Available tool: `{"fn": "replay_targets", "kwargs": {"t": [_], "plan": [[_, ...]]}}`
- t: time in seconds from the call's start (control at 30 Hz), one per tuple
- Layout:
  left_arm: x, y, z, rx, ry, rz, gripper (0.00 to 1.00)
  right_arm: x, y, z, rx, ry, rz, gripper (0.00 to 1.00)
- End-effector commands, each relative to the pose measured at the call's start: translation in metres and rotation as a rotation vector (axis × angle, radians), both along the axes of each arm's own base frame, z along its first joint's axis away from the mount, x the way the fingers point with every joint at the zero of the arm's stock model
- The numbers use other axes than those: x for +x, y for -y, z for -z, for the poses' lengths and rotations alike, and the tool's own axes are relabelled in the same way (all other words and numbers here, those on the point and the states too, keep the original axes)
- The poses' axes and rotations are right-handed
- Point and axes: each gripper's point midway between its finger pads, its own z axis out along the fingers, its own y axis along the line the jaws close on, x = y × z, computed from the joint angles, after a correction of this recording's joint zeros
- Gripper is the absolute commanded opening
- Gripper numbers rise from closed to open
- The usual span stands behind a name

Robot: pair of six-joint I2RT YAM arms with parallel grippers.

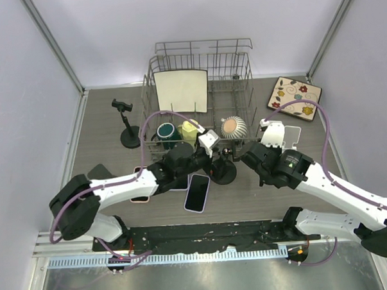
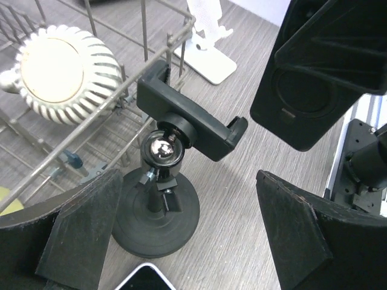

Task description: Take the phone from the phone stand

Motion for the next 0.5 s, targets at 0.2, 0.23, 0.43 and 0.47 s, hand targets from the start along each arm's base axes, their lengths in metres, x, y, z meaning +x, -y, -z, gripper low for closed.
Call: {"fn": "replay_targets", "kwargs": {"t": [0.2, 0.23, 0.43, 0.47], "plan": [[0.018, -0.074, -0.059, 0.017, 0.113, -0.286, 1.0, 0.0, 0.007, 0.04, -0.001, -0.145, 0.087, 0.01], [0.022, -0.083, -0.064, 0.02, 0.116, -0.317, 1.0, -0.001, 0.006, 0.044, 0.004, -0.152, 0.084, 0.01], [0.041, -0.141, -0.092, 0.013, 0.144, -0.427, 1.0, 0.0, 0.0, 0.048, 0.052, -0.156, 0.073, 0.01], [0.037, -0.144, -0.099, 0.0, 0.167, -0.412, 1.0, 0.0, -0.003, 0.047, 0.062, -0.163, 0.064, 0.01]]}}
